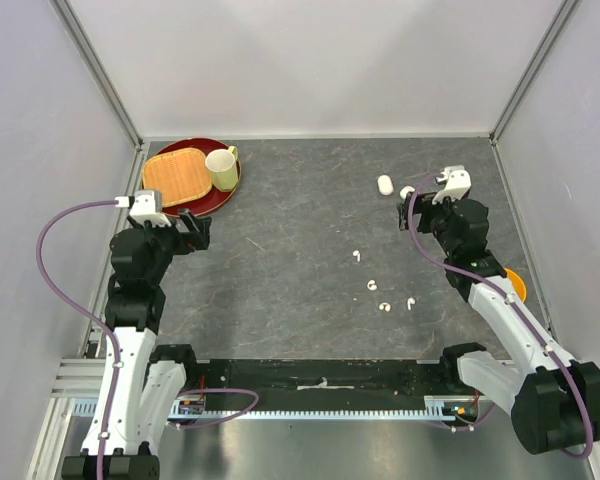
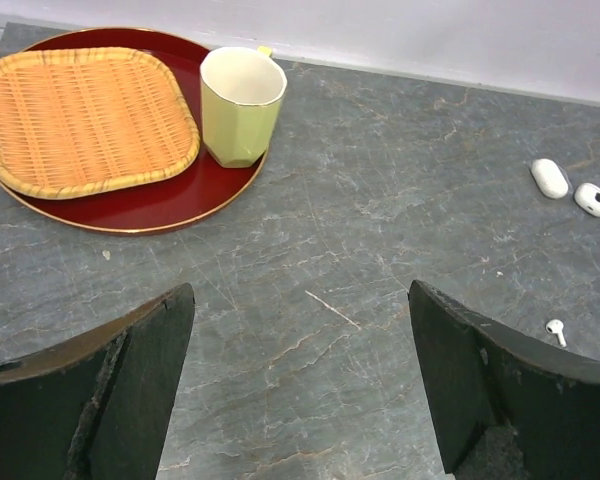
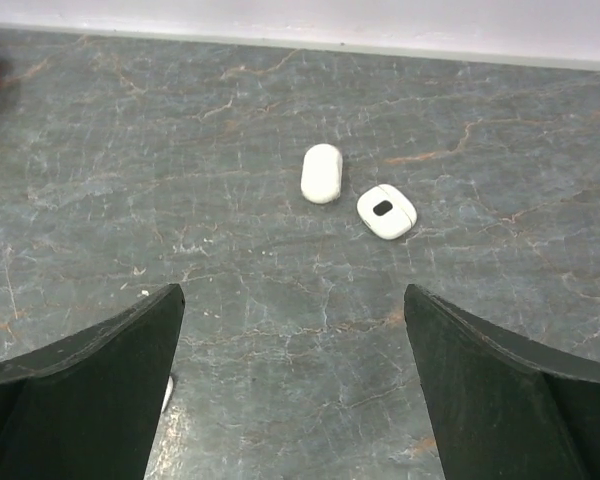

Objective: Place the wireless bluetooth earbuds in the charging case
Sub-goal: Pick up the charging case at the center of the board.

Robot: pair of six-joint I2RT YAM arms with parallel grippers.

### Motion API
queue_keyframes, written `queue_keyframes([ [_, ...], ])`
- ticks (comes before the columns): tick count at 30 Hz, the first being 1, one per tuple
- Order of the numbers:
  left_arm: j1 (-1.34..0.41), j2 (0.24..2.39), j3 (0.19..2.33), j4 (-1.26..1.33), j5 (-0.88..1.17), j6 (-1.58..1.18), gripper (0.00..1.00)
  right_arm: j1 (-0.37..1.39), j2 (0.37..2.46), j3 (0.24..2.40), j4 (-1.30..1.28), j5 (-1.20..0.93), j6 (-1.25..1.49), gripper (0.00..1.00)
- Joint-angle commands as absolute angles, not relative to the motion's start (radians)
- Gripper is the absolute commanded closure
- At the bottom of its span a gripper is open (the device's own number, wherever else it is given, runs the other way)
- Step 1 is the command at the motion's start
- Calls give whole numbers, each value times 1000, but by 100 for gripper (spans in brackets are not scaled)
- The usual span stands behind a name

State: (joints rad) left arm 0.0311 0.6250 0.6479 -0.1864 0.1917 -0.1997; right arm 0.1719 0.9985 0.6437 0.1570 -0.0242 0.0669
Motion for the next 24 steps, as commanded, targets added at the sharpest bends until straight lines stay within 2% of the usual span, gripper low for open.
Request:
queue_keyframes([
  [1,32,601,644,-179,97,-199,6,172,1012,686,149,-17,43,2],
  [4,32,606,649,-209,55,-229,6,172,994,673,150,27,43,2],
  [7,32,609,650,-218,131,-203,6,172,971,655,164,29,23,2],
  [13,34,612,653,-233,271,-172,6,172,930,592,232,-117,-55,2],
  [18,34,611,679,-328,98,-327,6,172,940,615,201,-63,-29,2],
  [24,34,591,681,-370,103,-373,6,172,956,646,146,44,-5,2],
])
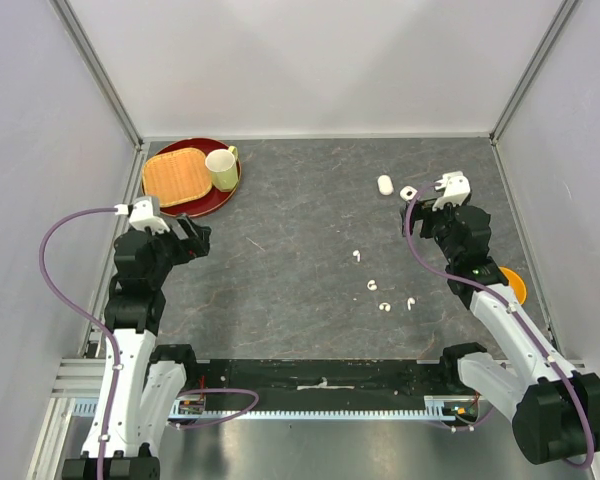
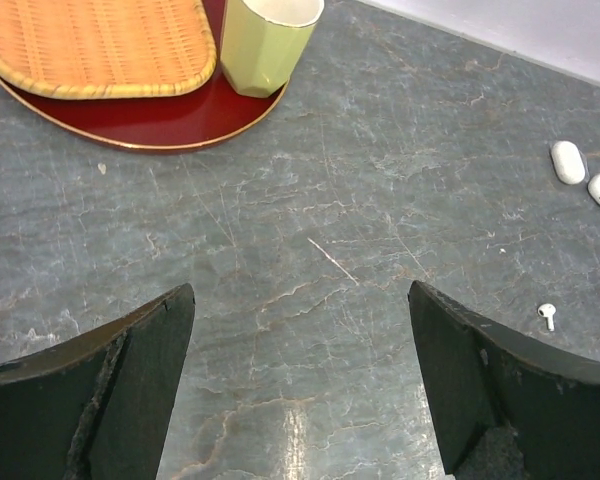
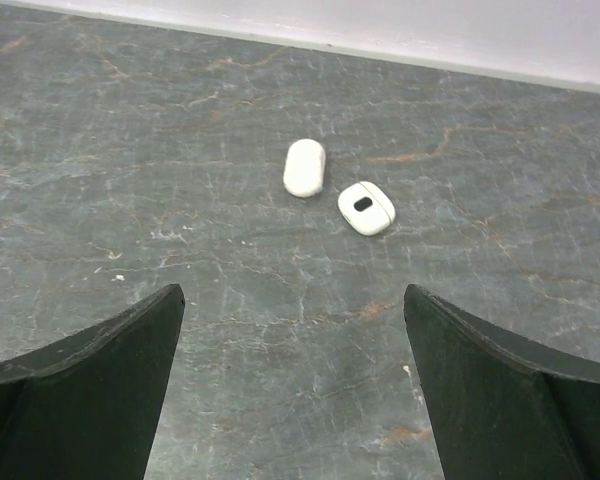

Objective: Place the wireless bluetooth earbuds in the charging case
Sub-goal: Pick up the charging case at the center of the board.

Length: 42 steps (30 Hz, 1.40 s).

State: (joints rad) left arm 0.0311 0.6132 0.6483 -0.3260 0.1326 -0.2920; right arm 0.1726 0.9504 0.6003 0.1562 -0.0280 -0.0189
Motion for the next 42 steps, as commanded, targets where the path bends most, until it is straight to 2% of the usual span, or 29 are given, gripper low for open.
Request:
queue_keyframes([
  [1,32,580,677,-367,104,-367,6,172,954,644,147,57,-5,2],
  [12,34,557,664,-367,127,-339,4,172,940,601,218,23,-37,2],
  [25,32,517,634,-333,153,-336,4,172,914,581,152,127,-15,2],
  [35,35,551,618,-301,160,-305,4,172,1075,612,301,196,-87,2],
  [40,37,551,612,-299,156,-307,4,172,1144,630,412,353,-40,2],
  [42,37,552,607,-295,153,-308,4,172,1163,615,466,338,-76,2],
])
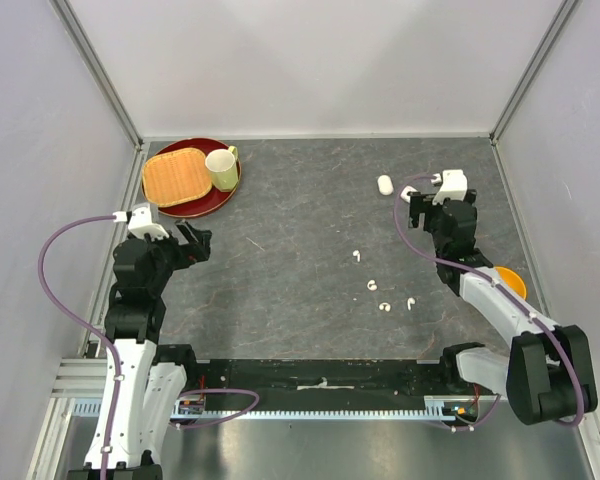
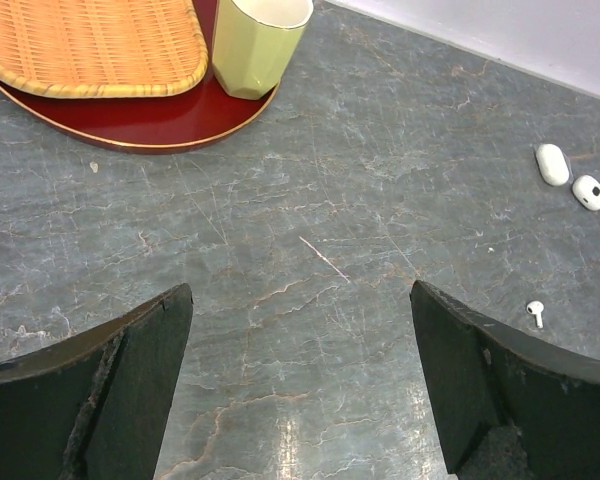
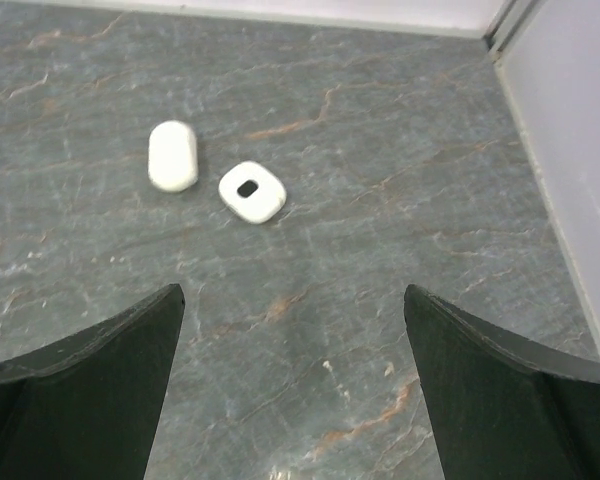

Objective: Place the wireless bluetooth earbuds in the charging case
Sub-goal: Pick up the charging case at the center of the board.

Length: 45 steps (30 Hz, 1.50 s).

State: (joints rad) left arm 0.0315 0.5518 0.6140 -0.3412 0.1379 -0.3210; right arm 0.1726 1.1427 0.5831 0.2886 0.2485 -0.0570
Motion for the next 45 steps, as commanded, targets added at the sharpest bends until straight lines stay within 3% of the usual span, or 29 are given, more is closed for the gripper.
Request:
queue_keyframes([
  [1,37,555,607,-290,155,-307,4,172,1192,614,507,318,-103,2],
  [7,35,563,604,-281,166,-308,4,166,1402,732,457,49,-411,2],
  [14,37,586,604,-265,183,-308,4,91,1497,958,237,-306,-344,2],
  [19,35,589,601,-265,187,-308,4,19,1566,1063,117,-347,-291,2],
  [26,37,595,603,-259,195,-311,4,-55,1552,1042,118,-436,-448,2],
  [32,35,595,603,-256,206,-318,4,-138,1624,1136,100,-509,-327,2],
  [38,37,566,595,-256,209,-321,4,-161,1710,1183,112,-586,-402,3],
  [45,37,565,592,-252,219,-322,4,-172,1916,1399,-179,-658,-544,7],
])
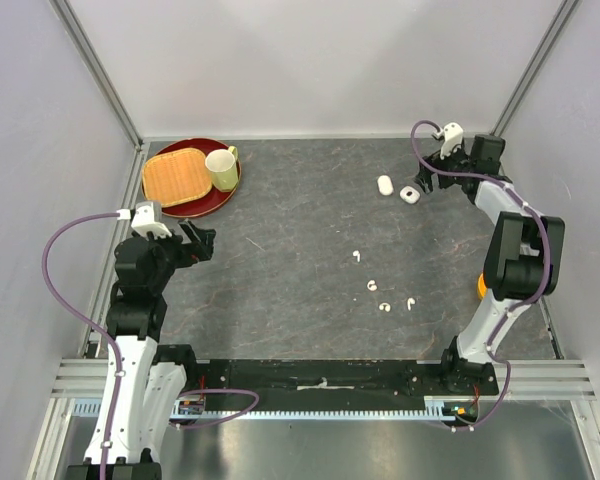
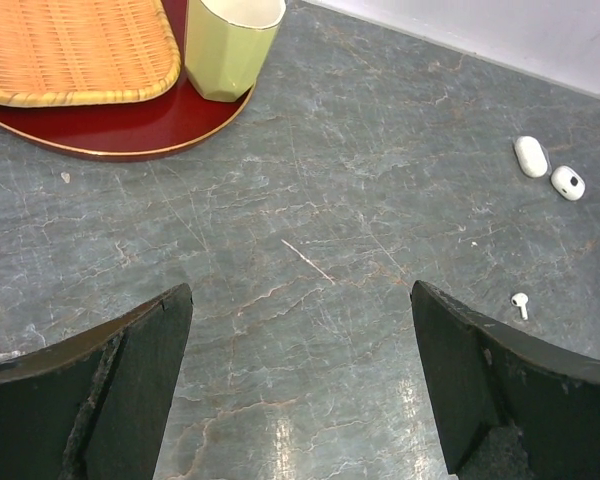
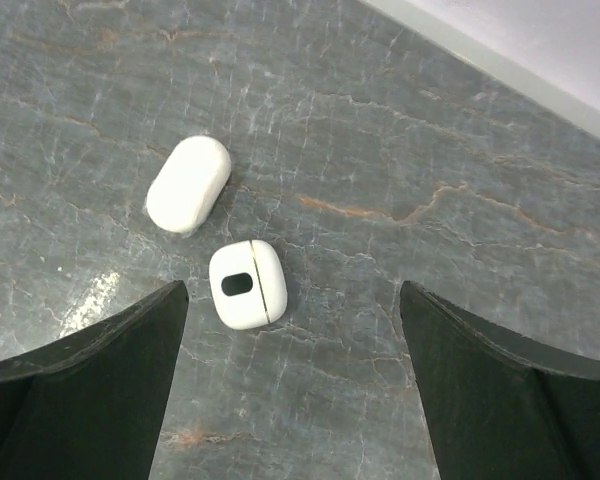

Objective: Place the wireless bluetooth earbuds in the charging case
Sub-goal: Pick up the charging case at the center of the board.

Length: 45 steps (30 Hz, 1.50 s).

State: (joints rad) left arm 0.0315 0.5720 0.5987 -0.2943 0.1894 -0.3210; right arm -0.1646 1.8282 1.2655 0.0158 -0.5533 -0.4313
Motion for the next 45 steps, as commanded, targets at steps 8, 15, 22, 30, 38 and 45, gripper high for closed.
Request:
queue_keyframes([
  [8,37,572,591,-252,212,-319,4,-169,2009,1457,-287,-701,-649,12],
  [15,35,577,591,-250,212,-319,4,-150,2055,1479,-298,-643,-664,15],
  [22,37,581,591,-250,210,-318,4,-121,2103,1508,-299,-583,-680,18],
  [30,37,586,591,-250,206,-316,4,-98,2149,1543,-281,-519,-669,22],
  [38,40,591,591,-253,204,-316,4,-97,2149,1526,-279,-486,-673,28],
  [45,41,595,592,-252,209,-319,4,-94,2152,1528,-278,-494,-680,22],
])
